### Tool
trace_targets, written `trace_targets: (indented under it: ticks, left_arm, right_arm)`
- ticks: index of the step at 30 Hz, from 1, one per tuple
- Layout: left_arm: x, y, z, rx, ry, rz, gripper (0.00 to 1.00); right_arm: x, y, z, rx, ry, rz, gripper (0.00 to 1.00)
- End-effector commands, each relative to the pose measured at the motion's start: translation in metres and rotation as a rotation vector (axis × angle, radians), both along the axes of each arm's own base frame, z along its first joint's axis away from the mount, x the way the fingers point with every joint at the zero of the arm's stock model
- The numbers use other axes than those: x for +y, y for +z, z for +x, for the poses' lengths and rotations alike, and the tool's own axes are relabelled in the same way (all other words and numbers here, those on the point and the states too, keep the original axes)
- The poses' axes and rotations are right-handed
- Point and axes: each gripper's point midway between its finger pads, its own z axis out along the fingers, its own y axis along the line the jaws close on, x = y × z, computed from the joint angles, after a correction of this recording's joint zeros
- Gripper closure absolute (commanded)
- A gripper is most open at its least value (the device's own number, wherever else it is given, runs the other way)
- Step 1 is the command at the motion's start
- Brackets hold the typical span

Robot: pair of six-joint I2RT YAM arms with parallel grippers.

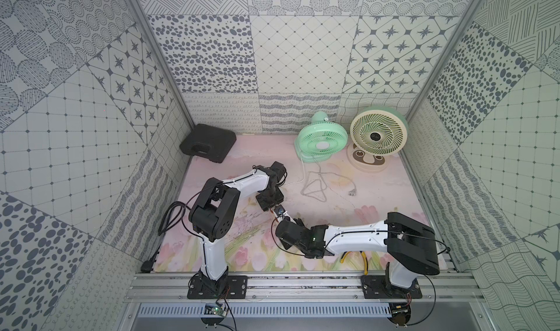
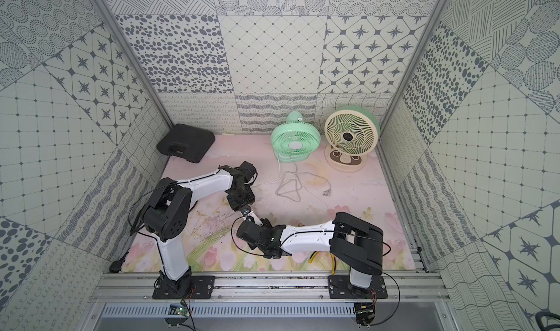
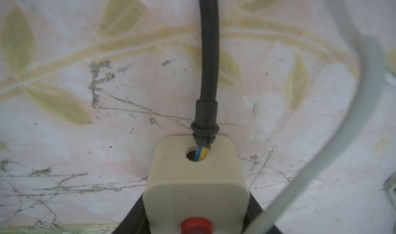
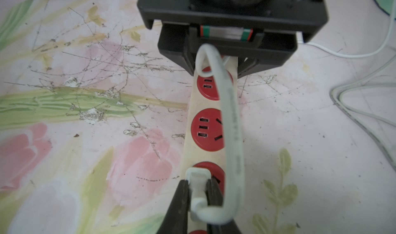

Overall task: Unplug the desk fan from the power strip
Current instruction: Remove the plug from the socket.

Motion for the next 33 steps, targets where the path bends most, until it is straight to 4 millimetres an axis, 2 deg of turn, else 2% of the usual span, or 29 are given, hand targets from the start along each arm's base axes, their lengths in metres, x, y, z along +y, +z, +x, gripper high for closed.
trace_targets:
  ticks: [1,8,17,25,33]
  left_arm:
    - [0.019,-0.009,0.004,-0.027,-0.078,0.123,1.00]
    - [0.019,-0.009,0.004,-0.027,-0.079,0.123,1.00]
    - [0.020,-0.008,0.003,-0.029,-0.078,0.124,1.00]
    - [0.021,-0.008,0.002,-0.033,-0.078,0.125,1.00]
    - [0.021,-0.008,0.002,-0.034,-0.079,0.125,1.00]
  right_arm:
    - [0.012,0.025,0.003,-0.144,0.021,-0.055,1.00]
    - [0.022,0.027,-0.003,-0.196,0.058,-0.108,1.00]
    - [0.019,0.026,-0.002,-0.163,0.041,-0.079,1.00]
    - [0.005,0.025,0.008,-0.081,-0.016,-0.002,1.00]
    - [-0.018,0.019,0.023,0.095,-0.107,0.193,1.00]
